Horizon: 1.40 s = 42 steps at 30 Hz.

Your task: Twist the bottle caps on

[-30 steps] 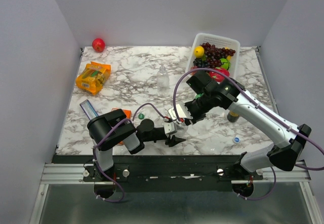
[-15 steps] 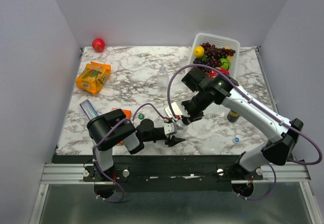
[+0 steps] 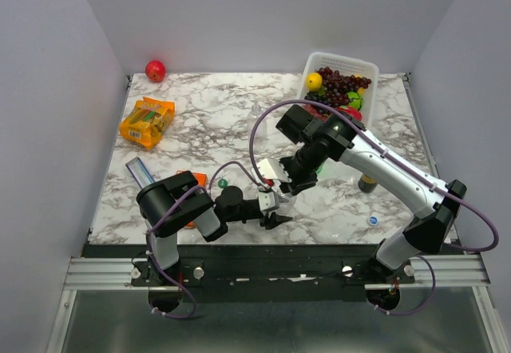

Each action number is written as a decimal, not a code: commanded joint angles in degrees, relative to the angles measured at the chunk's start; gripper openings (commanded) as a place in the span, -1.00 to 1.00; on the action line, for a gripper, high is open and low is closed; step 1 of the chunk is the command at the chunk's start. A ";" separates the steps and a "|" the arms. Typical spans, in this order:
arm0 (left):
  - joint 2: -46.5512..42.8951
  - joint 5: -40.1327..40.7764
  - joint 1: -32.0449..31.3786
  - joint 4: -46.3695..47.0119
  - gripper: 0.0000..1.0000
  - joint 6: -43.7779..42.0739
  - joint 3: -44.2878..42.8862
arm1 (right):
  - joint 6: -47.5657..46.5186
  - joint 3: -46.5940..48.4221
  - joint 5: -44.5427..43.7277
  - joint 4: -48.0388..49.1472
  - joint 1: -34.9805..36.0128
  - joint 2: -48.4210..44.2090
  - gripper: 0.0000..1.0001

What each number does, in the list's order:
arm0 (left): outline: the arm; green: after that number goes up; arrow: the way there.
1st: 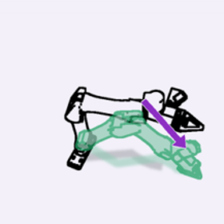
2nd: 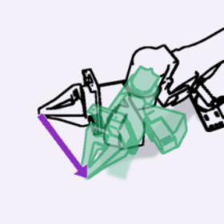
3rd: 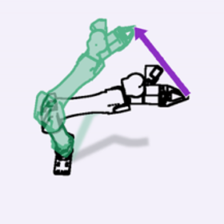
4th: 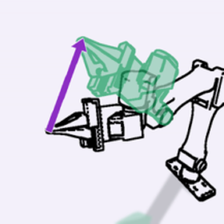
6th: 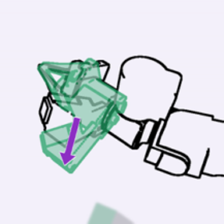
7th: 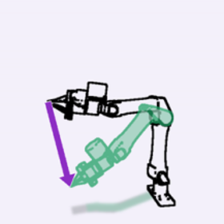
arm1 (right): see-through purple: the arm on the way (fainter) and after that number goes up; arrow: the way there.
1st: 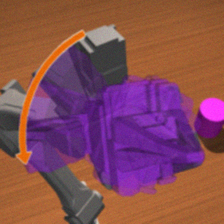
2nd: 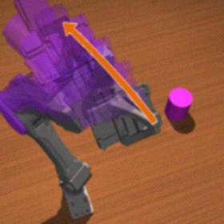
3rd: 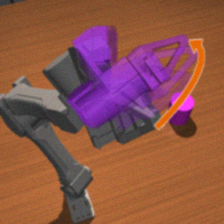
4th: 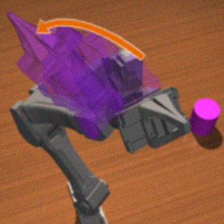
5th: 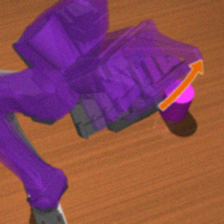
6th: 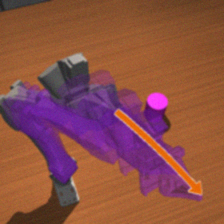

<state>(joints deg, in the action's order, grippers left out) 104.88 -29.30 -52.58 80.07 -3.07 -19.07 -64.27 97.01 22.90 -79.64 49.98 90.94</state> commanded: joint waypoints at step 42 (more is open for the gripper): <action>-16.98 -7.43 5.99 -4.64 -1.00 -0.80 1.24 | 15.42 -6.38 8.81 14.50 -6.91 -17.71 0.87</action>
<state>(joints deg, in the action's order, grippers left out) 93.65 -30.83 -48.82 76.51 -5.67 -15.42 -35.51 99.72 22.26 -72.97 42.44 78.59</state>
